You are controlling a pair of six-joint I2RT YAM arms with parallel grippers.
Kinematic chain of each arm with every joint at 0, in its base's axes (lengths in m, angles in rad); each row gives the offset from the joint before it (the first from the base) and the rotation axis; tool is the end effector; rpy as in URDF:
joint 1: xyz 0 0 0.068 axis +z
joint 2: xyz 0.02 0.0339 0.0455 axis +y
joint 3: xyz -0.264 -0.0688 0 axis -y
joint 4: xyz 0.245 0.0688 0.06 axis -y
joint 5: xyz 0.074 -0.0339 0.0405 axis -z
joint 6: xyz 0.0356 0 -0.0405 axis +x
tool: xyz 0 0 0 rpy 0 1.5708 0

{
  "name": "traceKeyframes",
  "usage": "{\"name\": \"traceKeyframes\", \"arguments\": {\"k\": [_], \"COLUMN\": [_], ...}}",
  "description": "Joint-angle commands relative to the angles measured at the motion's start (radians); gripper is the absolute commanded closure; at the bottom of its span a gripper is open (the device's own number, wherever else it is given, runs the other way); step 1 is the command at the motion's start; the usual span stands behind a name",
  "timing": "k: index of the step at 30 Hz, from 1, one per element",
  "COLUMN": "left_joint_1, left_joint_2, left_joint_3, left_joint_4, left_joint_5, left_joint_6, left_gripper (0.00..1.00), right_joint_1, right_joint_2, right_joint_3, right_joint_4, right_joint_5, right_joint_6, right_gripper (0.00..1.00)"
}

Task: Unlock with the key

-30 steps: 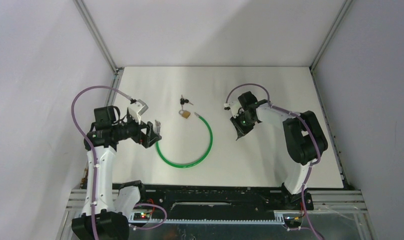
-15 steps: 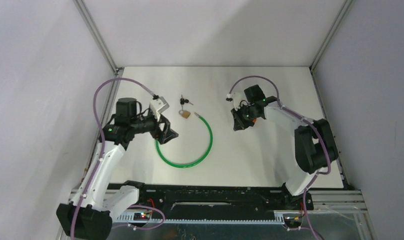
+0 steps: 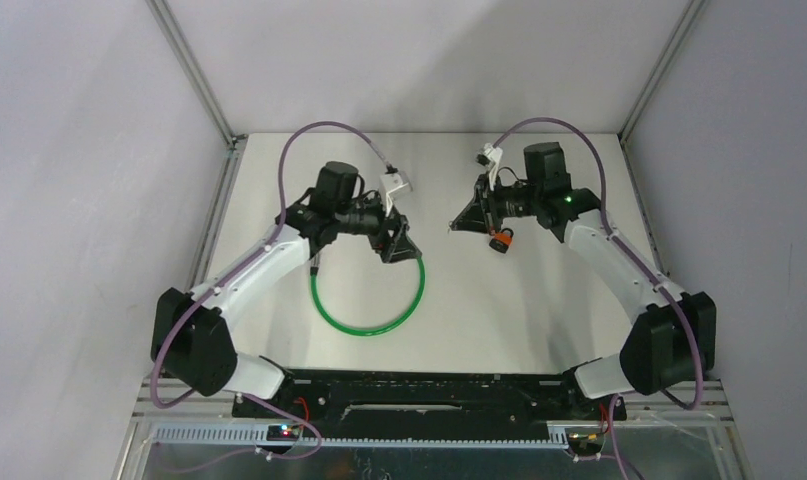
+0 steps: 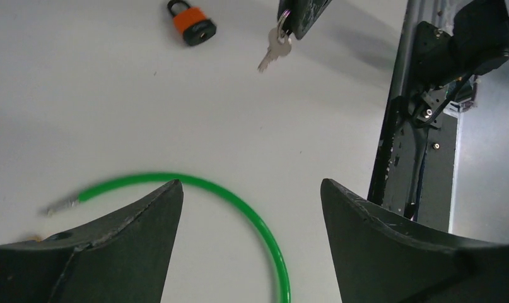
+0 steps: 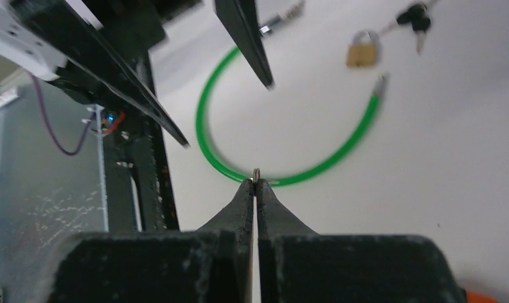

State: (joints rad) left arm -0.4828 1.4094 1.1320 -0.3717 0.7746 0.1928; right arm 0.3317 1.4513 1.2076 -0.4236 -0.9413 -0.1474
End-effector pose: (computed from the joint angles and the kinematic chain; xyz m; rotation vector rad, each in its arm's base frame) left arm 0.2620 -0.1654 0.3046 1.1178 1.8749 -1.0170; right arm 0.2888 0.1299 0.3160 -0.9910 1.8962 1.1451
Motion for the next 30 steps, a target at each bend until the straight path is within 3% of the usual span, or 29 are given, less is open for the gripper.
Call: {"name": "traceKeyframes", "arguments": {"k": [1,5,9,17,23,30], "left_joint_1": [-0.092,-0.164,-0.209,-0.238,-0.244,-0.245], "left_joint_2": [-0.024,-0.058,-0.039,-0.019,-0.008,-0.013], "left_joint_3": [0.026,-0.036,-0.018,-0.006,0.004,0.009], "left_joint_4": [0.191,0.348,0.377,0.381,0.379,0.394], "left_joint_5": [-0.035,-0.229,-0.402,-0.476,-0.454,-0.452], "left_joint_6": [0.012,0.033,0.054,0.076,0.08,0.07], "left_gripper": [0.18,0.19,0.21,0.41,0.54,0.56], "right_joint_1": [0.0,0.0,-0.006,-0.026,-0.032,-0.032], "right_joint_2": [-0.058,-0.05,-0.02,0.034,0.05,0.057], "right_joint_3": [0.045,0.044,0.043,0.012,-0.006,-0.019], "right_joint_4": [0.149,0.234,0.302,0.456,0.515,0.543], "right_joint_5": [-0.14,-0.146,-0.164,-0.203,-0.205,-0.189], "right_joint_6": [0.133,0.272,0.381,0.561,0.625,0.664], "right_gripper": [1.0,1.0,1.0,1.0,1.0,1.0]}}
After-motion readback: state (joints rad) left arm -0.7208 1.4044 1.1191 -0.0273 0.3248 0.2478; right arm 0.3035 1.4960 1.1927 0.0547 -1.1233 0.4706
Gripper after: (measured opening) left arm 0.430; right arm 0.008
